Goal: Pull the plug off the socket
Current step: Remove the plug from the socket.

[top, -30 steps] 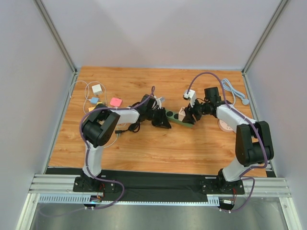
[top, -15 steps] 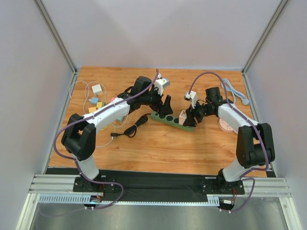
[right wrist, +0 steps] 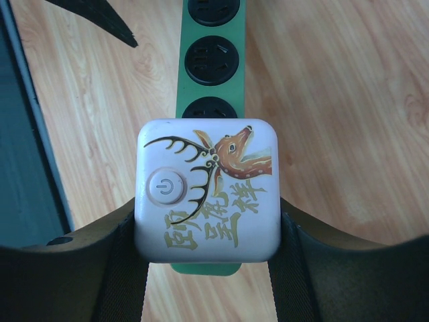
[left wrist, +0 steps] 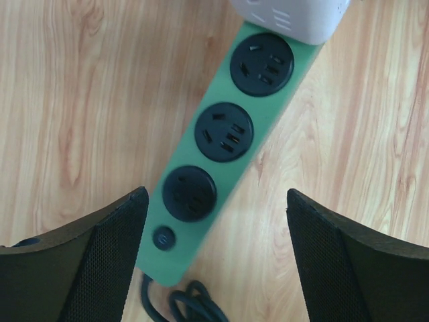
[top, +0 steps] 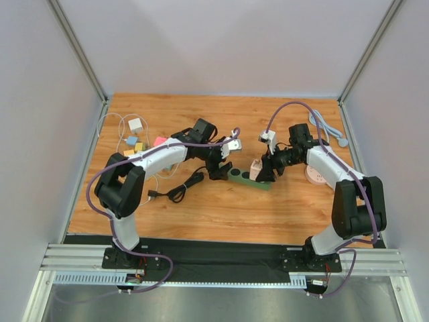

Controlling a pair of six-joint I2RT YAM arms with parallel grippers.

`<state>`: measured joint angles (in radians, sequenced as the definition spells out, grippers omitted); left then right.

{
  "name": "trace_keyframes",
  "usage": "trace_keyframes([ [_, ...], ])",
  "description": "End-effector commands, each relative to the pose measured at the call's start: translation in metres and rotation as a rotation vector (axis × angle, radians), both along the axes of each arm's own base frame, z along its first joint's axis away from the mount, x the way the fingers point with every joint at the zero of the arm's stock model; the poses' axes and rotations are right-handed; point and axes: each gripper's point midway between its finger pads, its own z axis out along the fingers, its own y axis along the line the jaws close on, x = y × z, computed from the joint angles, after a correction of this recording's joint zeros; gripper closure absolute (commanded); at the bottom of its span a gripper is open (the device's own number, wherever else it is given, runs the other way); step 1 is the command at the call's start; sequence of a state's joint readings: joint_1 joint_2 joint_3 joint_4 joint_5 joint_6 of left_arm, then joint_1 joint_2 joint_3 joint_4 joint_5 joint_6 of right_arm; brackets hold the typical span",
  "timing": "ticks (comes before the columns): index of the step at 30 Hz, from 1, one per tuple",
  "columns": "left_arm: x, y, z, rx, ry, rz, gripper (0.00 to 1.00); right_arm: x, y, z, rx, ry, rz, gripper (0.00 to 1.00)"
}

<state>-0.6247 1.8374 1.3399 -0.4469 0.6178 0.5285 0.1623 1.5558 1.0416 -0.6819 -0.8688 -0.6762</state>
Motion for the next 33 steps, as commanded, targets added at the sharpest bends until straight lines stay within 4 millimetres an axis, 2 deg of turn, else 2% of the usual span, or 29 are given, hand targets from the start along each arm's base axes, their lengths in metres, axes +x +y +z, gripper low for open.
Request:
trace_keyframes([
  [1, -0.002, -0.017, 0.033, -0.103, -0.136, -0.159, 0.10, -0.007, 0.020, 0.047, 0.159, -0.016, 0.066, 1.00],
  [3, 0.007, -0.017, 0.042, -0.111, -0.156, -0.091, 0.10, -0.006, 0.020, 0.045, 0.164, 0.004, 0.067, 1.00],
  [5, 0.018, -0.013, 0.049, -0.119, -0.177, 0.003, 0.09, 0.005, 0.020, 0.045, 0.160, -0.012, 0.059, 1.00],
  [6, 0.030, -0.013, 0.073, -0.180, -0.184, 0.122, 0.08, 0.013, 0.015, 0.046, 0.168, -0.022, 0.043, 1.00],
  [7, 0.035, -0.010, 0.083, -0.220, -0.168, 0.184, 0.07, 0.016, 0.015, 0.050, 0.201, -0.025, 0.048, 1.00],
  [8, 0.036, -0.003, 0.084, -0.256, -0.117, 0.257, 0.07, 0.022, 0.014, 0.050, 0.219, -0.032, 0.044, 1.00],
  [9, 0.038, -0.004, 0.113, -0.362, -0.080, 0.339, 0.06, 0.034, 0.007, 0.054, 0.244, -0.087, 0.031, 1.00],
  [10, 0.038, -0.002, 0.120, -0.409, -0.041, 0.388, 0.00, 0.038, 0.006, 0.057, 0.270, -0.113, 0.036, 1.00],
  [11, 0.034, 0.005, 0.116, -0.436, 0.010, 0.433, 0.00, 0.043, 0.003, 0.056, 0.278, -0.141, 0.033, 1.00],
  [12, 0.030, 0.004, 0.138, -0.529, 0.062, 0.485, 0.00, 0.052, -0.001, 0.055, 0.291, -0.196, 0.030, 1.00],
  [14, 0.020, 0.005, 0.146, -0.630, 0.088, 0.501, 0.00, 0.059, -0.003, 0.053, 0.304, -0.255, 0.036, 1.00],
  [16, 0.010, 0.003, 0.148, -0.722, 0.233, 0.557, 0.00, 0.069, -0.005, 0.053, 0.319, -0.345, 0.052, 1.00],
  [17, 0.004, 0.004, 0.136, -0.730, 0.288, 0.580, 0.00, 0.072, -0.005, 0.053, 0.320, -0.379, 0.058, 1.00],
  [18, 0.005, 0.003, 0.144, -0.783, 0.292, 0.579, 0.00, 0.080, -0.005, 0.056, 0.321, -0.453, 0.071, 1.00],
  [19, 0.004, 0.003, 0.142, -0.808, 0.329, 0.596, 0.00, 0.079, -0.005, 0.050, 0.318, -0.472, 0.072, 1.00],
  [20, 0.001, 0.003, 0.133, -0.831, 0.451, 0.654, 0.00, 0.081, -0.005, 0.052, 0.318, -0.522, 0.080, 1.00],
  [21, 0.003, 0.000, 0.134, -0.872, 0.473, 0.649, 0.01, 0.089, -0.005, 0.060, 0.316, -0.616, 0.093, 1.00],
  [22, 0.001, -0.003, 0.133, -0.889, 0.517, 0.651, 0.05, 0.088, -0.007, 0.054, 0.313, -0.634, 0.091, 1.00],
  [23, -0.002, -0.007, 0.128, -0.900, 0.601, 0.669, 0.06, 0.091, -0.008, 0.058, 0.311, -0.673, 0.093, 1.00],
  [28, -0.006, -0.021, 0.111, -0.923, 0.666, 0.683, 0.10, 0.096, -0.007, 0.073, 0.313, -0.833, 0.127, 1.00],
  [33, 0.005, -0.016, 0.090, -0.951, 0.702, 0.796, 0.09, 0.091, -0.005, 0.093, 0.321, -0.913, 0.156, 1.00],
])
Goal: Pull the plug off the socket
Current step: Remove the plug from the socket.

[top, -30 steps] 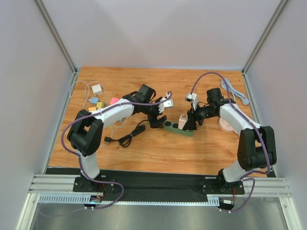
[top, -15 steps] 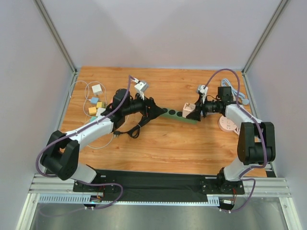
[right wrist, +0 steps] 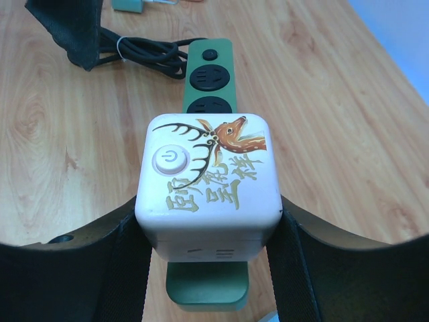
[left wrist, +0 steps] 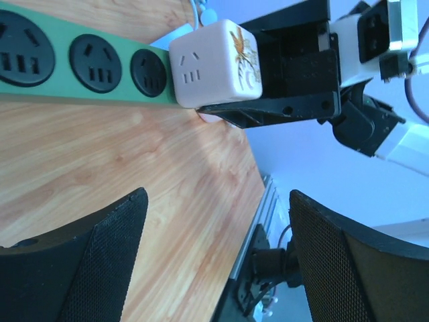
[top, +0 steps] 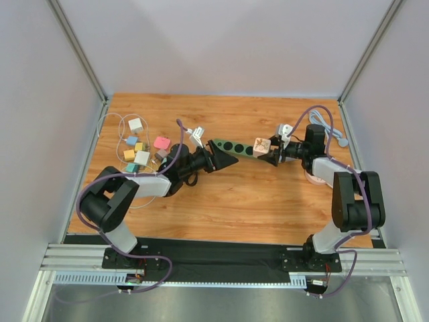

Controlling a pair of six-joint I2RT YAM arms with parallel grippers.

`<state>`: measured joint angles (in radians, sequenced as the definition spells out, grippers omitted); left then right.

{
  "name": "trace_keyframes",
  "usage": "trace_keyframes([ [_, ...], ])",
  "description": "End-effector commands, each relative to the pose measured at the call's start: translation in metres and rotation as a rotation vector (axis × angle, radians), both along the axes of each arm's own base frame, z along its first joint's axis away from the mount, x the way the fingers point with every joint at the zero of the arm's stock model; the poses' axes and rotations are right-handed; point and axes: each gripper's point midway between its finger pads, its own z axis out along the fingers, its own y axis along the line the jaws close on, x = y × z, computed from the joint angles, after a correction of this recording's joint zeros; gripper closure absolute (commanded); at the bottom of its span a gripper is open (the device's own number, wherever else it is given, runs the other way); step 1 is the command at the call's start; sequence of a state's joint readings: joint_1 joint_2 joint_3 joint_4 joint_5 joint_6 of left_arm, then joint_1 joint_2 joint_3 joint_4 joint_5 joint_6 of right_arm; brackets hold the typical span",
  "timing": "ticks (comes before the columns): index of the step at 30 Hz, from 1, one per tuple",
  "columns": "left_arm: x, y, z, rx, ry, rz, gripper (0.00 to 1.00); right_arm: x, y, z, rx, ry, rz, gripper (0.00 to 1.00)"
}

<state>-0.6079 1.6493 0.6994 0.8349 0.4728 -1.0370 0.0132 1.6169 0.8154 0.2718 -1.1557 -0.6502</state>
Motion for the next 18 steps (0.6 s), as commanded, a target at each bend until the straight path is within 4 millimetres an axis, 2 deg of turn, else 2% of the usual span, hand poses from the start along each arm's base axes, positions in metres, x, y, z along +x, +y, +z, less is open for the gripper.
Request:
trace_keyframes([
  [1, 0.015, 0.004, 0.018, -0.123, -0.005, 0.098, 0.09, 0.004, 0.006, 0.065, 0.029, -0.303, 0.083, 1.00],
  [3, 0.022, 0.004, 0.017, -0.172, 0.004, 0.133, 0.09, 0.000, 0.006, 0.066, 0.031, -0.257, 0.085, 1.00],
  [4, 0.022, 0.003, 0.018, -0.210, 0.032, 0.136, 0.05, -0.001, 0.006, 0.066, 0.032, -0.243, 0.085, 1.00],
  [5, 0.025, 0.002, 0.015, -0.246, 0.035, 0.151, 0.01, -0.002, 0.006, 0.069, 0.031, -0.248, 0.083, 1.00],
  [8, 0.031, 0.004, 0.011, -0.311, 0.044, 0.211, 0.00, -0.002, 0.006, 0.078, 0.026, -0.321, 0.079, 1.00],
  [14, 0.054, 0.003, 0.001, -0.303, 0.037, 0.300, 0.00, -0.001, 0.007, 0.086, 0.019, -0.363, 0.064, 1.00],
  [18, 0.069, 0.006, 0.003, -0.299, -0.003, 0.364, 0.00, -0.003, 0.007, 0.084, 0.018, -0.346, 0.062, 1.00],
])
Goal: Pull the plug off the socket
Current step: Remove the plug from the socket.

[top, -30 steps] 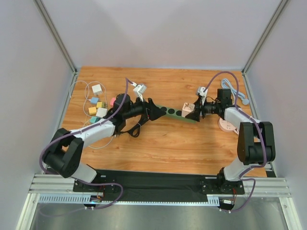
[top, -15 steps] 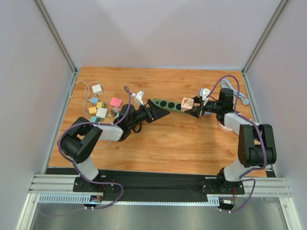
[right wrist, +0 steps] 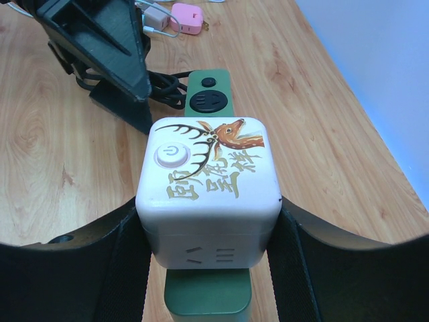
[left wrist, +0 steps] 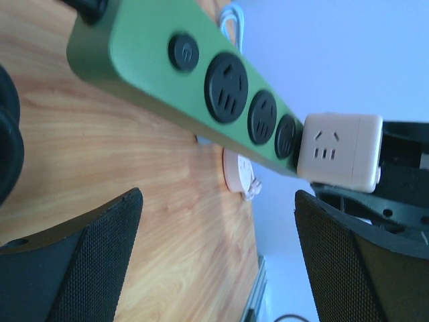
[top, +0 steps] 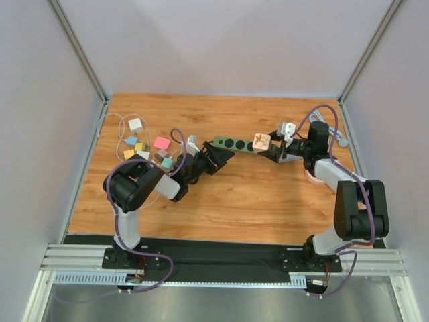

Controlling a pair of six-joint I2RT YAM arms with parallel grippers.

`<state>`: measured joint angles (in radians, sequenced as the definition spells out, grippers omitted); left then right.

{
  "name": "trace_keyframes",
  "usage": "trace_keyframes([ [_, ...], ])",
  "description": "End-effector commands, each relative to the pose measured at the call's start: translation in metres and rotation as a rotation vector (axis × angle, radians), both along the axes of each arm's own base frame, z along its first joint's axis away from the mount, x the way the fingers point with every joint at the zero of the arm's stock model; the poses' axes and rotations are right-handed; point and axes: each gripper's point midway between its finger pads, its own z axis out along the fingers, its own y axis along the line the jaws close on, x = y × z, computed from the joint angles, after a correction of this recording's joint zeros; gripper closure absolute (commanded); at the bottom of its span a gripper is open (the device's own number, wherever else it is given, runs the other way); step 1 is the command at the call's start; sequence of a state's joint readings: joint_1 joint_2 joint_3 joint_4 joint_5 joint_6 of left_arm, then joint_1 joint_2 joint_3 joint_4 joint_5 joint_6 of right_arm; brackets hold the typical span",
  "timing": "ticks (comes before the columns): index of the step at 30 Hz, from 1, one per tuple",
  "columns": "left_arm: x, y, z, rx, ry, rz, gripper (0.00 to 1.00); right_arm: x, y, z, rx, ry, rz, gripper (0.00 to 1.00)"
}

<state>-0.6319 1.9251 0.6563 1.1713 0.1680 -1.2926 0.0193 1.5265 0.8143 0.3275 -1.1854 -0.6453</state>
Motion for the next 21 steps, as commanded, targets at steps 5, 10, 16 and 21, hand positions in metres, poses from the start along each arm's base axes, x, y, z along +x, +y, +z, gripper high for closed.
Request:
trace_keyframes([
  [5, 0.040, -0.008, 0.065, -0.144, -0.206, 0.102, 0.00, -0.002, 0.005, 0.040, 0.007, -0.189, 0.044, 1.00],
  [10, 0.053, -0.017, 0.068, -0.132, -0.195, 0.112, 0.00, -0.013, 0.007, 0.043, 0.015, -0.169, 0.071, 1.00],
  [16, 0.058, -0.015, 0.058, -0.115, -0.149, 0.177, 0.00, -0.018, 0.011, 0.058, 0.010, -0.189, 0.066, 1.00],
  [21, 0.064, -0.019, 0.065, -0.175, -0.173, 0.208, 0.00, -0.023, 0.018, 0.061, 0.013, -0.198, 0.089, 1.00],
])
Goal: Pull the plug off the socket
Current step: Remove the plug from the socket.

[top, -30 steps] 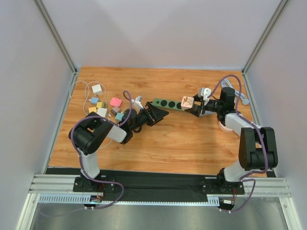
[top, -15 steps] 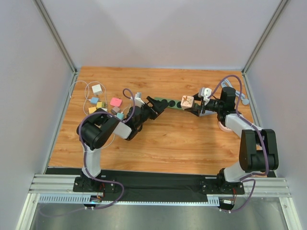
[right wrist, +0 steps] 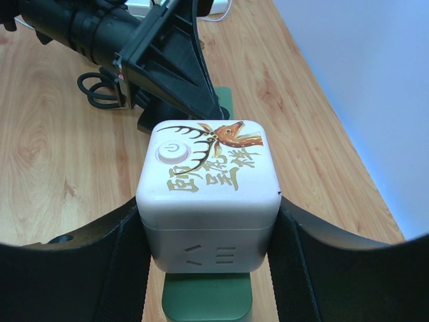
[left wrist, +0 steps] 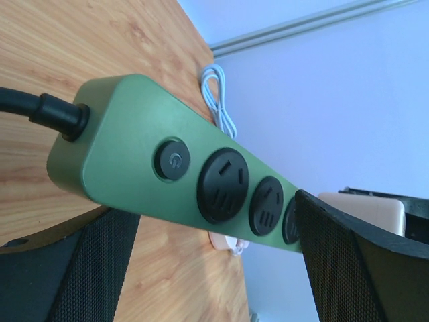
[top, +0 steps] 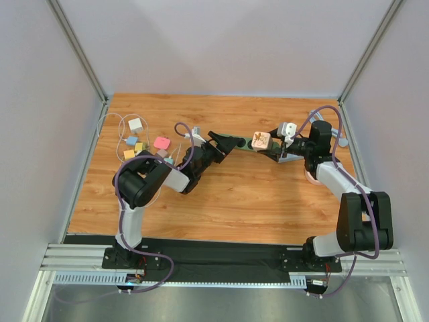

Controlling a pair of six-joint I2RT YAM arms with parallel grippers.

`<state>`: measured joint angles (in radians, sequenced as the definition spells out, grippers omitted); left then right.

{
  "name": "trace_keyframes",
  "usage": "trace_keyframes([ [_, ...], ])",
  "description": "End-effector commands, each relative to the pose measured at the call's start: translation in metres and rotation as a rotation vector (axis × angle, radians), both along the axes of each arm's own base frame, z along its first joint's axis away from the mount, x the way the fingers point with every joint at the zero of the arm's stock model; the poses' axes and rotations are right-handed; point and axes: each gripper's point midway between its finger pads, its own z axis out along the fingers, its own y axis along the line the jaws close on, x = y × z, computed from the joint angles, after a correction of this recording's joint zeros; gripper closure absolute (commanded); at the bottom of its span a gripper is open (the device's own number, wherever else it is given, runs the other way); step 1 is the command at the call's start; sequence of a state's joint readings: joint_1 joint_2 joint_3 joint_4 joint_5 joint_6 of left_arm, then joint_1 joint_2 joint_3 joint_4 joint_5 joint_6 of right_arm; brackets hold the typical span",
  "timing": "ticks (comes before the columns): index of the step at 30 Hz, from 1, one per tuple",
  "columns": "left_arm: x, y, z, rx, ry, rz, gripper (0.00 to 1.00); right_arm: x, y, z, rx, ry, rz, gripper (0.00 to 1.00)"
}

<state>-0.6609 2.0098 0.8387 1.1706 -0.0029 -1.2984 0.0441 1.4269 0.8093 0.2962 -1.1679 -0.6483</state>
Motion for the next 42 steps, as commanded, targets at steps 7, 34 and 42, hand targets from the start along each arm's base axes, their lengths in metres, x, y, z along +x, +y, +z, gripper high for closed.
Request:
trace_keyframes([
  [7, 0.020, -0.005, 0.054, -0.145, -0.145, 0.072, 0.01, -0.018, 0.010, 0.034, 0.007, -0.009, 0.066, 1.00],
  [34, 0.015, 0.001, 0.054, -0.132, -0.180, -0.012, 1.00, -0.015, 0.004, -0.025, -0.055, 0.401, -0.016, 0.95],
  [42, 0.000, -0.004, 0.050, -0.031, -0.148, -0.091, 1.00, -0.025, 0.001, -0.054, -0.160, 0.672, -0.084, 0.48],
])
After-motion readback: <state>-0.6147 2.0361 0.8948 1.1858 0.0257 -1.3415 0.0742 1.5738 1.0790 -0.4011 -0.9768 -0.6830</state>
